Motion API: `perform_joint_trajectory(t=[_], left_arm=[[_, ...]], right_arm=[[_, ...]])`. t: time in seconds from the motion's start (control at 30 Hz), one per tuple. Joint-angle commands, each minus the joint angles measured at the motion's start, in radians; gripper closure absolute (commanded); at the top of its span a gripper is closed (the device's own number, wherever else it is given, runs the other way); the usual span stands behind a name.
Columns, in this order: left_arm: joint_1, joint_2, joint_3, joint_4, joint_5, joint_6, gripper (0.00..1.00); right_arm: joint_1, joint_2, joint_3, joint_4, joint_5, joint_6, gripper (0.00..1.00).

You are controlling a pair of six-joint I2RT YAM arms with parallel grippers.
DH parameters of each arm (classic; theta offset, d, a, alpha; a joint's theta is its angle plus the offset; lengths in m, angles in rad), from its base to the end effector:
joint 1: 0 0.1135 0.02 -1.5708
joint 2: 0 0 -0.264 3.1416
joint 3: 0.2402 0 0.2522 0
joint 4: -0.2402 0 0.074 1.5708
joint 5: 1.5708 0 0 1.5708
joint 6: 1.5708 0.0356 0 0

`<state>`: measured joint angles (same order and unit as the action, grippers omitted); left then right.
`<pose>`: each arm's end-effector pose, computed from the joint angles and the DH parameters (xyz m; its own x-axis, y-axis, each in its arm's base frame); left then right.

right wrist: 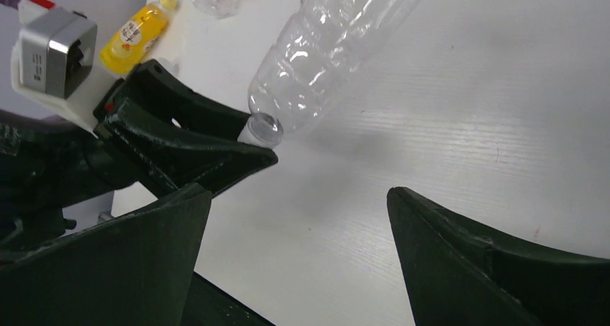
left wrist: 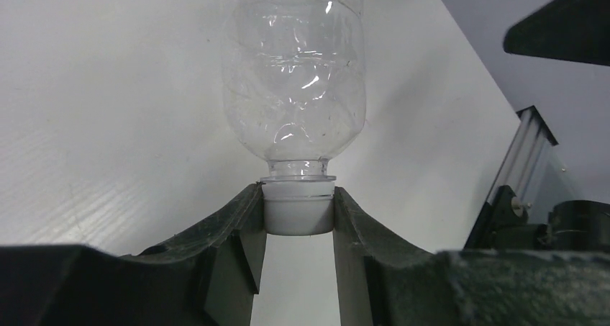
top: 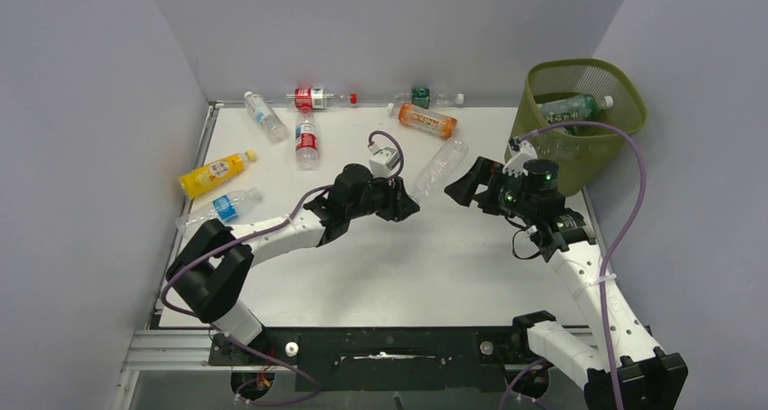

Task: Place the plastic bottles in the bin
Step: Pick up the plastic bottle at the center of the board.

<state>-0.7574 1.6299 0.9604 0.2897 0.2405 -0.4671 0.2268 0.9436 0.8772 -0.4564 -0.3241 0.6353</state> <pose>0.2599 -0.2574 0.2318 -0.6134 -0.0219 -0.7895 0.6180 0.6091 -0.4971 0.1990 0.0576 0.3171 -0.6776 0.4209 -0.6030 -0.0992 0.7601 0.6421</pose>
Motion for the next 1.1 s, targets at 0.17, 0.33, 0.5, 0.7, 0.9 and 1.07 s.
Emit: perform_joint_trajectory(t=[0.17, 0.33, 0.5, 0.7, 0.9, 1.07], left_arm=[[-0.040, -0.149, -0.112, 0.288, 0.095, -0.207, 0.76], [-0.061, -0.167, -0.119, 0.332, 0.090, -0.243, 0.76], [-0.093, -0.150, -0.105, 0.365, 0.099, -0.266, 0.76], [-0.140, -0.115, -0.100, 0.402, 0.082, -0.281, 0.76], [-0.150, -0.088, -0.081, 0.404, 0.072, -0.282, 0.72], [-0.143, -0.092, -0.062, 0.336, 0.016, -0.242, 0.66]], right_arm=[[-0.019, 0.072, -0.027, 0.244, -0.096, 0.105, 0.00], [-0.023, 0.099, -0.027, 0.268, -0.098, 0.125, 0.01], [-0.032, 0.109, -0.031, 0.290, -0.097, 0.139, 0.02], [-0.043, 0.140, -0.030, 0.350, -0.132, 0.168, 0.02], [-0.045, 0.145, -0.004, 0.353, -0.144, 0.157, 0.40], [-0.057, 0.133, 0.059, 0.278, -0.116, 0.114, 0.49]])
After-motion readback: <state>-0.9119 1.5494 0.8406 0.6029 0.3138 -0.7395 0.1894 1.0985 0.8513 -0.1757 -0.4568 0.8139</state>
